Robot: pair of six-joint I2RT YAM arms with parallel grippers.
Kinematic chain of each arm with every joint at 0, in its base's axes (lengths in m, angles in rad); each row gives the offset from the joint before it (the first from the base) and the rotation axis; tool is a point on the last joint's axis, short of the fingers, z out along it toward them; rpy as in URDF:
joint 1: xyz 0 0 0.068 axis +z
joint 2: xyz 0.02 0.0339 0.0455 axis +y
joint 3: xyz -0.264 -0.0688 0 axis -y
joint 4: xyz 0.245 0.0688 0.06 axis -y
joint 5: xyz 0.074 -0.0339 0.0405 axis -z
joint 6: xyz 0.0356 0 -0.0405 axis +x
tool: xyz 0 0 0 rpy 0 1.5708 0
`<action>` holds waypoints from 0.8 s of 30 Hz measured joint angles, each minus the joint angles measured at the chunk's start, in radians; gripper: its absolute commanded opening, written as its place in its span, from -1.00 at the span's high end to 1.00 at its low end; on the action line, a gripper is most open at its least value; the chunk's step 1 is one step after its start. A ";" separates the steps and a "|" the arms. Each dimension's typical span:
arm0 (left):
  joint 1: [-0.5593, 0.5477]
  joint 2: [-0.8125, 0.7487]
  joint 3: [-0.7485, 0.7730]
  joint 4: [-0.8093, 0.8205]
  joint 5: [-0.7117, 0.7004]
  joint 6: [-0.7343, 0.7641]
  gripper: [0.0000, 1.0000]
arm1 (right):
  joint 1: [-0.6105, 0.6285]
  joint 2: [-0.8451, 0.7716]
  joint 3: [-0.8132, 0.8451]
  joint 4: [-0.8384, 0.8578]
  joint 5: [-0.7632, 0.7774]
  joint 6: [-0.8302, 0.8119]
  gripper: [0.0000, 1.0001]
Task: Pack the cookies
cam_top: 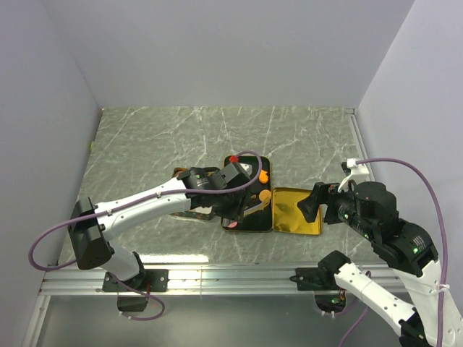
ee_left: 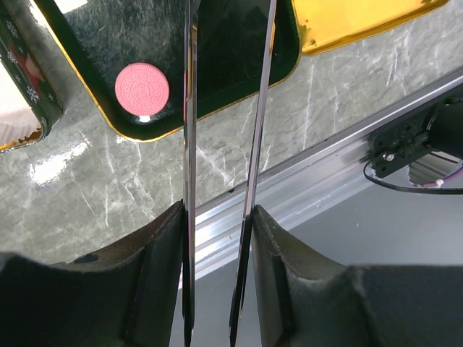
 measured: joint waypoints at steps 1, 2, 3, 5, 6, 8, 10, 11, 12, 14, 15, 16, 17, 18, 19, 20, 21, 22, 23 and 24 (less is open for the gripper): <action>0.000 0.000 -0.003 0.001 0.000 0.000 0.11 | 0.000 0.000 0.000 0.000 0.000 0.000 -1.00; -0.001 0.000 -0.007 0.002 0.000 0.000 0.11 | 0.000 0.000 0.000 0.000 0.000 0.000 -1.00; -0.001 0.000 -0.007 0.003 0.000 0.000 0.11 | 0.000 0.000 0.000 0.000 0.000 0.000 -1.00; -0.002 0.001 -0.007 0.006 0.001 0.000 0.10 | 0.000 0.000 0.000 0.000 0.000 0.000 -1.00; -0.002 0.001 -0.007 0.008 0.001 0.000 0.10 | 0.000 0.000 0.000 0.000 0.000 0.000 -1.00; -0.002 0.001 -0.012 0.020 0.001 0.000 0.09 | 0.000 0.000 0.000 0.000 0.001 0.000 -1.00; -0.002 0.002 -0.018 0.024 0.001 0.000 0.08 | 0.000 0.000 0.000 0.000 0.002 0.000 -1.00; -0.002 0.003 -0.021 0.024 0.002 0.000 0.08 | 0.000 0.000 0.000 0.000 0.003 0.000 -1.00; -0.002 0.004 -0.023 0.024 0.001 0.000 0.07 | 0.000 0.000 0.000 0.000 0.005 0.000 -1.00; -0.002 0.013 -0.023 0.025 0.001 0.000 0.07 | 0.000 0.000 0.000 0.000 0.007 0.000 -1.00; -0.002 0.017 -0.023 0.026 0.001 0.000 0.06 | 0.000 0.000 0.000 0.000 0.008 0.000 -1.00; -0.002 0.023 -0.023 0.026 0.001 0.000 0.06 | 0.000 0.000 0.000 0.000 0.008 -0.001 -1.00; -0.002 0.029 -0.023 0.027 0.001 0.000 0.06 | 0.000 0.000 0.000 0.000 0.008 -0.001 -1.00; -0.002 0.034 -0.023 0.028 0.001 0.000 0.05 | 0.000 0.000 0.000 0.000 0.009 -0.001 -1.00; -0.002 0.039 -0.023 0.029 0.001 0.000 0.05 | 0.000 0.000 0.000 0.000 0.009 -0.001 -1.00; -0.002 0.044 -0.023 0.029 0.001 0.000 0.06 | 0.000 0.000 0.000 0.000 0.010 -0.001 -0.99; -0.002 0.048 -0.023 0.029 0.001 0.000 0.06 | 0.000 0.000 0.000 0.000 0.011 -0.001 -0.99; -0.002 0.053 -0.023 0.030 0.001 0.000 0.06 | 0.000 0.000 0.000 0.000 0.011 -0.001 -0.99; -0.002 0.056 -0.023 0.030 0.001 0.000 0.06 | 0.000 0.000 0.000 0.000 0.011 -0.001 -1.00; -0.002 0.060 -0.023 0.030 0.001 0.000 0.07 | 0.000 0.000 0.000 0.000 0.011 -0.002 -1.00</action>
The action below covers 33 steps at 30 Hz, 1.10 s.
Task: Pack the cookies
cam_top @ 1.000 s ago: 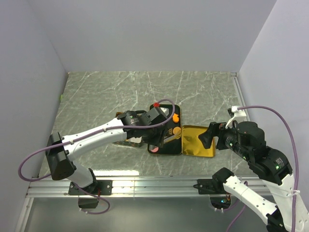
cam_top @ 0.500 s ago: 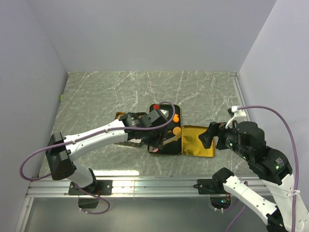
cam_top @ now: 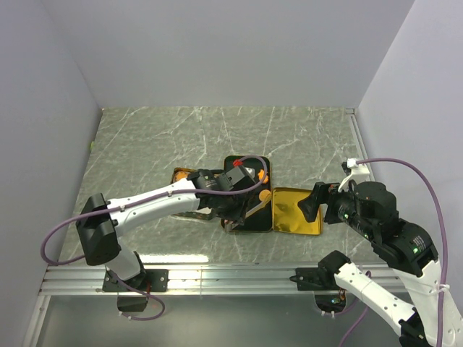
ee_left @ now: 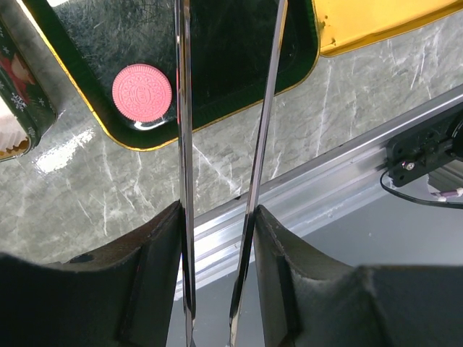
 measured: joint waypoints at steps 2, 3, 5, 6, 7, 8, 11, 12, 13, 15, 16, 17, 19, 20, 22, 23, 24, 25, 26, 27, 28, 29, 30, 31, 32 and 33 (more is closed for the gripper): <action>0.000 0.006 0.000 0.003 0.000 0.000 0.08 | 0.000 0.000 0.000 0.000 0.000 0.000 -0.99; 0.000 0.008 0.000 0.005 0.000 0.000 0.09 | 0.000 0.000 0.000 0.000 0.000 0.000 -1.00; 0.000 0.012 0.000 0.007 0.000 0.000 0.10 | 0.000 0.000 0.000 0.000 0.000 -0.001 -1.00; 0.000 0.014 0.000 0.009 0.000 0.000 0.11 | 0.000 0.000 0.000 0.000 0.000 -0.003 -1.00; 0.000 0.015 0.000 0.010 0.001 0.000 0.11 | 0.000 0.000 0.000 0.000 0.000 -0.004 -1.00; 0.000 0.017 0.001 0.011 0.002 0.000 0.12 | 0.000 0.000 0.000 0.000 0.001 -0.004 -1.00; 0.000 0.029 0.009 0.012 0.008 0.001 0.13 | 0.000 0.000 0.000 0.000 0.001 -0.005 -1.00; 0.000 0.036 0.016 0.013 0.008 0.001 0.14 | 0.000 0.000 0.000 0.000 0.001 -0.007 -1.00; 0.000 0.041 0.020 0.012 0.008 0.001 0.14 | 0.000 0.000 0.000 0.000 0.002 -0.008 -1.00; 0.000 0.054 0.031 0.011 0.008 0.002 0.18 | 0.000 0.000 0.000 0.000 0.004 -0.008 -1.00; 0.000 0.058 0.034 0.009 0.008 0.002 0.21 | 0.000 0.000 0.000 0.000 0.004 -0.009 -1.00; 0.000 0.061 0.039 0.006 0.008 0.002 0.22 | 0.000 0.000 0.000 0.000 0.004 -0.010 -1.00; 0.000 0.065 0.047 0.003 0.008 0.002 0.24 | 0.000 0.000 0.000 0.000 0.005 -0.012 -1.00; 0.000 0.065 0.049 0.001 0.007 0.002 0.25 | 0.000 0.000 0.000 0.000 0.006 -0.013 -1.00; 0.000 0.065 0.054 -0.005 0.006 0.002 0.25 | 0.000 0.000 0.000 0.000 0.008 -0.016 -1.00; 0.000 0.065 0.056 -0.007 0.005 0.002 0.26 | 0.000 0.000 0.000 0.000 0.008 -0.019 -1.00; 0.000 0.065 0.058 -0.009 0.003 0.002 0.26 | 0.000 0.000 0.000 0.000 0.009 -0.019 -1.00; 0.000 0.065 0.059 -0.013 0.000 0.002 0.26 | 0.000 0.000 0.000 0.000 0.011 -0.020 -1.00; 0.000 0.065 0.060 -0.014 -0.003 0.002 0.26 | 0.000 0.000 0.000 0.000 0.012 -0.022 -1.00; 0.000 0.065 0.061 -0.018 -0.006 0.001 0.26 | 0.000 0.000 0.000 0.000 0.014 -0.023 -1.00; 0.000 0.063 0.062 -0.022 -0.011 0.000 0.26 | 0.000 0.000 0.000 0.000 0.014 -0.023 -1.00; 0.000 0.060 0.062 -0.028 -0.014 0.000 0.26 | 0.000 0.000 0.000 0.000 0.014 -0.023 -1.00; 0.000 0.056 0.062 -0.034 -0.018 0.000 0.26 | 0.000 0.000 0.000 0.000 0.014 -0.023 -1.00; 0.000 0.050 0.062 -0.041 -0.023 0.000 0.28 | 0.000 0.000 -0.001 0.000 0.014 -0.023 -1.00; 0.000 0.039 0.062 -0.050 -0.031 -0.001 0.28 | 0.000 0.000 -0.001 0.001 0.014 -0.023 -1.00; 0.000 0.028 0.062 -0.059 -0.038 -0.002 0.28 | 0.000 0.000 -0.001 0.001 0.014 -0.023 -1.00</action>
